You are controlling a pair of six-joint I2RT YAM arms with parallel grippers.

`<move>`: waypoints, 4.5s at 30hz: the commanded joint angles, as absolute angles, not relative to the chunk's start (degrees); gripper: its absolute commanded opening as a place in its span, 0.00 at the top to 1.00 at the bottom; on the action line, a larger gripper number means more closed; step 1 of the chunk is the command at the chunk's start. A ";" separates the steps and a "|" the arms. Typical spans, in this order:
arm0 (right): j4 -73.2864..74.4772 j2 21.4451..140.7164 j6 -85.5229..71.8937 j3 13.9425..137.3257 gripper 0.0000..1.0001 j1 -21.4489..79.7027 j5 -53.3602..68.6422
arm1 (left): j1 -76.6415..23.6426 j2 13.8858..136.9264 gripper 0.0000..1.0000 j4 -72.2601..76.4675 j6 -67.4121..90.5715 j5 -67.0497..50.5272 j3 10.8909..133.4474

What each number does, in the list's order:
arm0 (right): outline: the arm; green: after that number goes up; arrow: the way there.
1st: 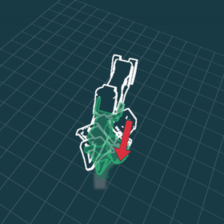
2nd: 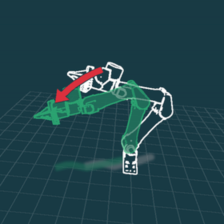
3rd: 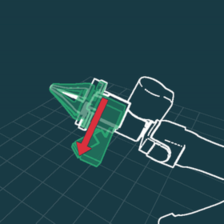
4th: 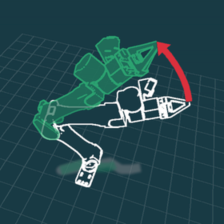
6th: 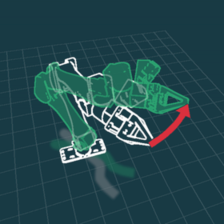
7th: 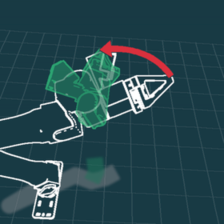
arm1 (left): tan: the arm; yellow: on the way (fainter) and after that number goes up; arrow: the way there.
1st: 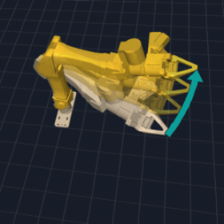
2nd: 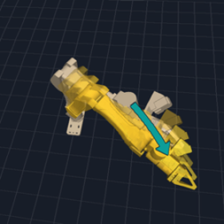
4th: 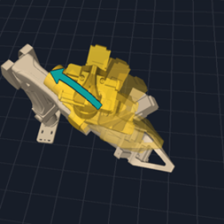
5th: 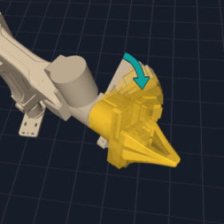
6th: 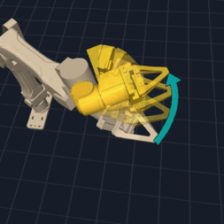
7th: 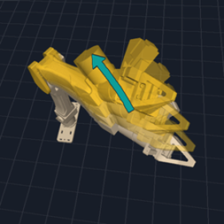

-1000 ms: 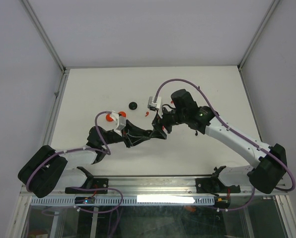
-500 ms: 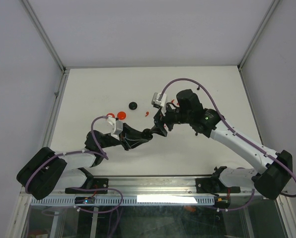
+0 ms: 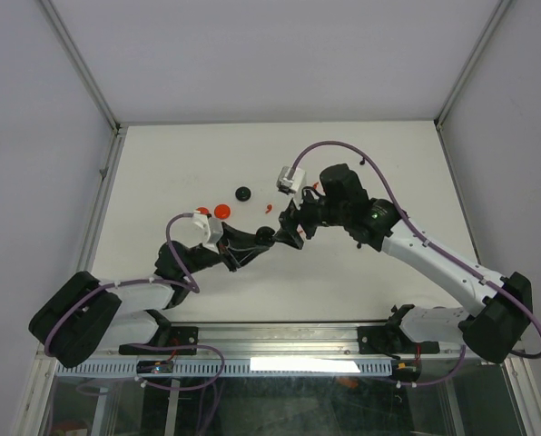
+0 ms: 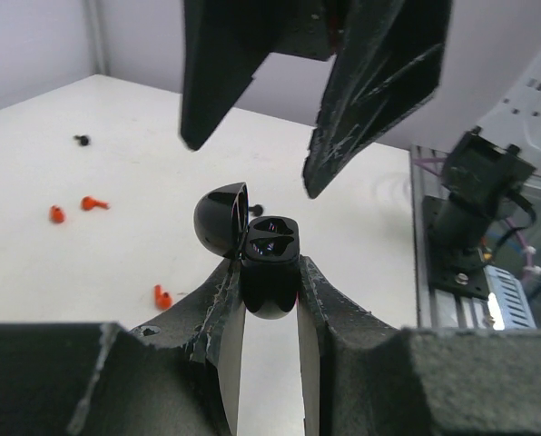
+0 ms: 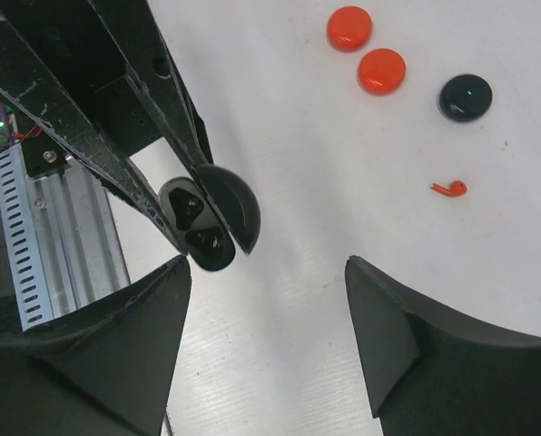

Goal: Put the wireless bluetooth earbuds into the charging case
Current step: Open the charging case, then pick up the earbud from the center of the board.

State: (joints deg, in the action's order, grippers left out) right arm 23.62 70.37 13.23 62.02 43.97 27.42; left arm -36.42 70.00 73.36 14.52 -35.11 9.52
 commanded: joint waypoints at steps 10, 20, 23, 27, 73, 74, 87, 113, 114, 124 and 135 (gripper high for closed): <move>30.67 70.85 -10.01 60.14 0.27 39.30 -0.89 | -36.33 58.55 1.00 63.28 8.42 -12.43 4.14; 36.36 71.36 -21.93 53.14 0.21 28.69 -5.69 | -36.24 57.30 1.00 62.31 6.62 -12.92 3.94; 35.16 72.18 -23.52 50.10 0.20 22.26 -3.19 | -36.30 56.50 1.00 60.12 6.21 -12.74 4.36; 32.14 74.12 -25.04 46.41 0.20 16.76 0.12 | -36.29 56.37 1.00 59.59 6.12 -12.76 4.39; 19.99 92.00 -19.46 56.94 0.21 17.30 9.16 | -36.30 60.06 1.00 57.12 5.98 -15.27 6.94; 20.37 92.09 -18.95 56.81 0.20 17.29 8.45 | -36.28 60.17 1.00 57.05 5.98 -15.43 7.02; 20.73 94.56 -17.37 57.38 0.21 20.36 11.46 | -36.26 61.09 1.00 56.90 6.15 -16.33 7.55; 25.07 95.35 -5.11 65.46 0.22 27.08 1.04 | -36.25 61.77 1.00 56.37 6.31 -17.70 8.24; 24.93 96.00 -4.76 65.69 0.22 26.66 1.49 | -36.29 61.91 1.00 56.41 6.37 -17.87 8.26; 22.38 101.26 -3.65 67.25 0.19 24.86 6.37 | -36.30 62.31 1.00 56.21 6.28 -19.08 8.52; 27.29 100.65 -5.28 64.88 0.19 24.69 5.82 | -36.26 62.51 1.00 55.32 6.28 -20.29 9.13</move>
